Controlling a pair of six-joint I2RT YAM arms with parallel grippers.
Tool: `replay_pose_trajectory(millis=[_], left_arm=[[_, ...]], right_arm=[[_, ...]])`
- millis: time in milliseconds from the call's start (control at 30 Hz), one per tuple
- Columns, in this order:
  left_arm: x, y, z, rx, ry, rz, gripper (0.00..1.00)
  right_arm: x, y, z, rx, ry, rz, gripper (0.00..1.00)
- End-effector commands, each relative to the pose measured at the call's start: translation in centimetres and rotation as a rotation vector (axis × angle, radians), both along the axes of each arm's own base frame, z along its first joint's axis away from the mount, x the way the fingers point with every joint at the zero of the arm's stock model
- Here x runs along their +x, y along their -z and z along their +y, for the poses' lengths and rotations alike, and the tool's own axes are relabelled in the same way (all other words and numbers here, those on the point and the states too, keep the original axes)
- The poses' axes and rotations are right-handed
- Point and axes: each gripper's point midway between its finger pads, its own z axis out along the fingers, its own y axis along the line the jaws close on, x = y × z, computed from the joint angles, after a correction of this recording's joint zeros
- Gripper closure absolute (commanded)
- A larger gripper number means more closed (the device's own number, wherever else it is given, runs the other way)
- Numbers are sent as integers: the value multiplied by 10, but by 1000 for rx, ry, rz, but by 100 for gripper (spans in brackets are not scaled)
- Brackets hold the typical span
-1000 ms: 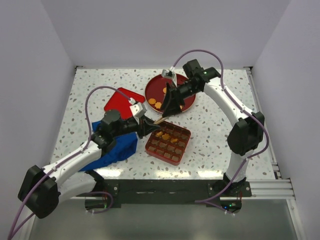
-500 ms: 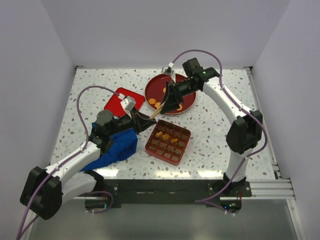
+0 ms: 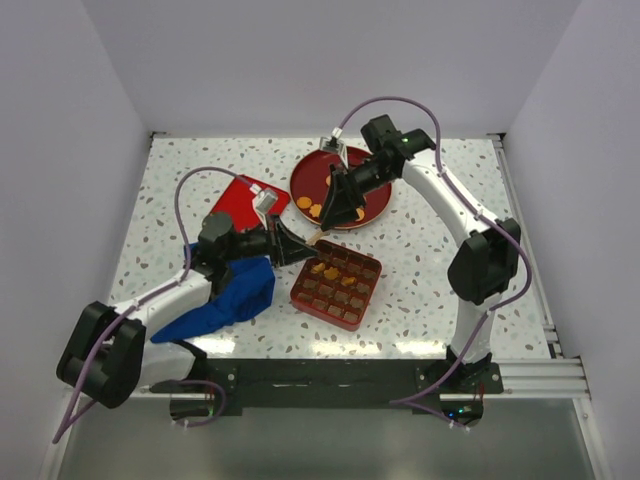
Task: Pack the cookies
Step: Pass from the left arm to the right
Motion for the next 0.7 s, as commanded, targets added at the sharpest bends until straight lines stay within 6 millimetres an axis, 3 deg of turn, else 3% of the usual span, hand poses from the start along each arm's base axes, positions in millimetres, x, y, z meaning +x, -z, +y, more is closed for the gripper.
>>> replay_pose_trajectory(millis=[0,233,667], left_arm=[[8,-36,3,-83,41,14,98],[12,-50,2,-135,96,121,97],[24,-28,1,-13,75,121,97]], right_arm=[[-2,-9,-3,-17,-28,-106,27],[-12,-1,-6,-72,-71,-147,27],[-15,-11,12,-46,-23,42,30]])
